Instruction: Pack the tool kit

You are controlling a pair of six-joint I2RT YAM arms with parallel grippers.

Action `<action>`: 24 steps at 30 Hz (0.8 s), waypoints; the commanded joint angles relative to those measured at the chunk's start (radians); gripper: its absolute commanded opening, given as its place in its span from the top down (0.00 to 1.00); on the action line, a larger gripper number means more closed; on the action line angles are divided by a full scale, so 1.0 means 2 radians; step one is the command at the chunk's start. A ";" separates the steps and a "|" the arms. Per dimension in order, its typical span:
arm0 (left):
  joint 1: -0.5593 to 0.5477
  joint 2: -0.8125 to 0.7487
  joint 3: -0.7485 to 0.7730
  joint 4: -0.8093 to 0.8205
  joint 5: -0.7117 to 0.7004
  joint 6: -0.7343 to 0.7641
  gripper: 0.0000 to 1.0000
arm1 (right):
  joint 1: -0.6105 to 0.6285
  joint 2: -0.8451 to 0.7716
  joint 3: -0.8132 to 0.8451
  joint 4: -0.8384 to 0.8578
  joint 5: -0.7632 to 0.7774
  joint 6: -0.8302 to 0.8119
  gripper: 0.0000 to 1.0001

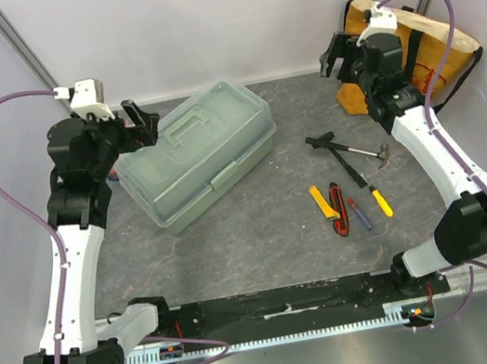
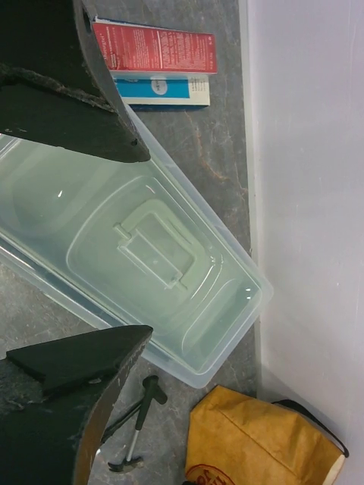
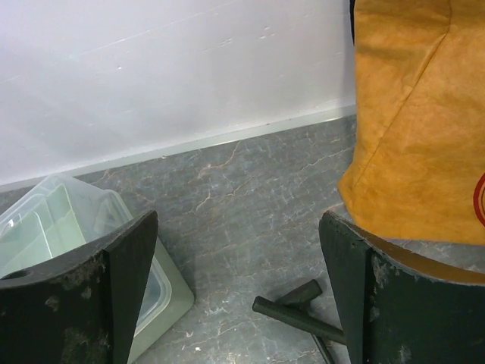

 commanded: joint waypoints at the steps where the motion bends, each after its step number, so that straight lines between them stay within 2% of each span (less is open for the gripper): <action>1: 0.000 0.010 0.004 0.015 -0.007 0.005 0.07 | -0.001 0.008 0.004 0.016 -0.013 0.008 0.06; 6: 0.000 0.032 0.002 0.013 0.007 0.019 0.06 | -0.001 0.014 -0.005 0.014 -0.054 0.023 0.05; 11: 0.009 0.095 0.062 -0.016 -0.005 0.016 0.02 | 0.024 0.027 -0.017 0.018 -0.108 0.043 0.05; 19: 0.078 0.207 0.158 -0.047 0.111 -0.022 0.01 | 0.091 0.039 -0.036 0.025 -0.130 0.045 0.05; 24: 0.113 0.249 0.183 -0.047 0.115 -0.043 0.01 | 0.126 0.053 -0.042 0.024 -0.142 0.045 0.05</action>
